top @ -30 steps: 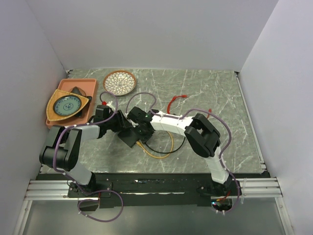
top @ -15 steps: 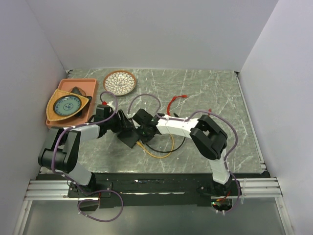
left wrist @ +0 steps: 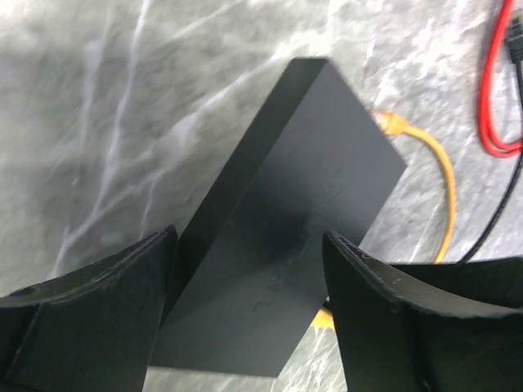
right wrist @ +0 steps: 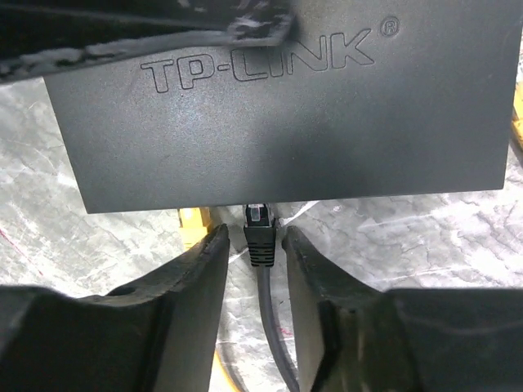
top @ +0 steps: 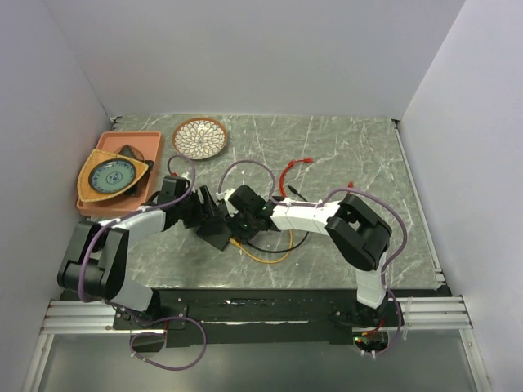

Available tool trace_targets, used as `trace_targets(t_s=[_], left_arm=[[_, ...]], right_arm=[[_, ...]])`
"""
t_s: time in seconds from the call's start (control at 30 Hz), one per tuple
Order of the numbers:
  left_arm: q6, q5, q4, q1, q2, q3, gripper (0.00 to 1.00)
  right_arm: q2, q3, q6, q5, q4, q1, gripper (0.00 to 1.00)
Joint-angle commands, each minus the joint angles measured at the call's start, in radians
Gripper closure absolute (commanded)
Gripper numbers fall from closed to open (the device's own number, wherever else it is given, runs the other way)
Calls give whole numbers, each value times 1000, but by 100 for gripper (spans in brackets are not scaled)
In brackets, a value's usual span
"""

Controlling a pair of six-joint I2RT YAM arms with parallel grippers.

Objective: Insert the plug into the switch port

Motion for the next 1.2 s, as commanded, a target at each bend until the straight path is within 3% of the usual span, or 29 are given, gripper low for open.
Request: trace_targets(t_s=[0.0, 0.13, 0.37, 0.47, 0.77, 1.17], left_arm=[[-1, -87, -113, -3, -65, 32, 20], [-21, -139, -127, -1, -157, 18, 14], [8, -139, -87, -1, -349, -11, 1], [30, -125, -95, -1, -413, -5, 4], [19, -59, -69, -1, -533, 18, 4], [-36, -41, -79, -1, -591, 41, 4]], right_arm=[[-38, -34, -35, 47, 10, -11, 53], [-85, -63, -42, 74, 14, -9, 42], [-188, -70, -35, 113, -10, -12, 8], [-248, -64, -27, 111, -24, -12, 1], [-397, -9, 54, 111, -52, -34, 1], [-521, -46, 183, 272, -46, -155, 1]])
